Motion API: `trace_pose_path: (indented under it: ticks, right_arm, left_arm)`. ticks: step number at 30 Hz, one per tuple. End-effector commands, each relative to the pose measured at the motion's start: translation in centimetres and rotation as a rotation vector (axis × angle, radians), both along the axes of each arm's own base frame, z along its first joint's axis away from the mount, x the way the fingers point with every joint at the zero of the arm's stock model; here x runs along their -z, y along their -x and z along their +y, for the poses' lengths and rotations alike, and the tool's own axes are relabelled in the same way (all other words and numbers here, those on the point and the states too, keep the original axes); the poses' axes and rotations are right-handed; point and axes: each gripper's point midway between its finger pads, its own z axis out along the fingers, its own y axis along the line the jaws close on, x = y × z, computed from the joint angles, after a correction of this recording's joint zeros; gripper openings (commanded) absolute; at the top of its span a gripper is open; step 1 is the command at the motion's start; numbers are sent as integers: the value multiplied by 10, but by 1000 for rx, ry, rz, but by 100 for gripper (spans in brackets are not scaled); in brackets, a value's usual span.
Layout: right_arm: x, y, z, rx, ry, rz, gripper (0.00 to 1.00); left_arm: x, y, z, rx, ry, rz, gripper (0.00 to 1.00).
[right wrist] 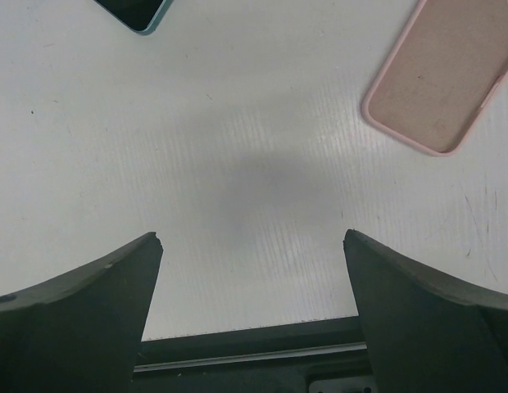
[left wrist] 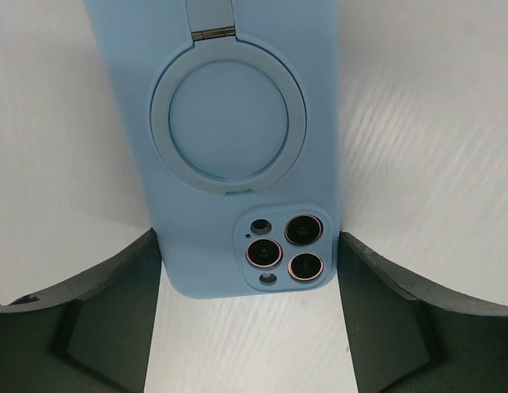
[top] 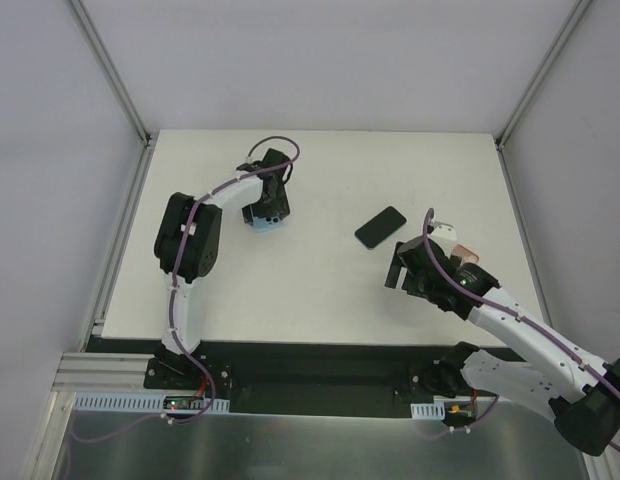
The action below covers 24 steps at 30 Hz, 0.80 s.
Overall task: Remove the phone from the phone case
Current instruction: Pick up the phone at the center of the board.
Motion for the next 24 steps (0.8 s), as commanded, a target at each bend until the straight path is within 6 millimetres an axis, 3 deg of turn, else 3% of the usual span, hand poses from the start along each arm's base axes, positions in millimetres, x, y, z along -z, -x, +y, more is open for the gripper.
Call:
trace_pose_path:
  ticks: [1,8,14,18,24]
  right_arm:
    - [-5,5,-11,35,6,-29,96]
    - [-8,8,-11,37,-15,-41,96]
    - [1,8,8,0,-80,-22,96]
    - [10,4,46,-52,-225,19,96]
    - [-2,-17,117,-122,-476,48,96]
  left_arm:
    - [-30,51,-30,65,67,3,34]
    - [-41,131,-65,185,154,31,34]
    - [-60,174,-78,239,271,25,29]
    - [-74,186,-79,263,335,6,29]
    - [-91,204,-90,323,445,17,29]
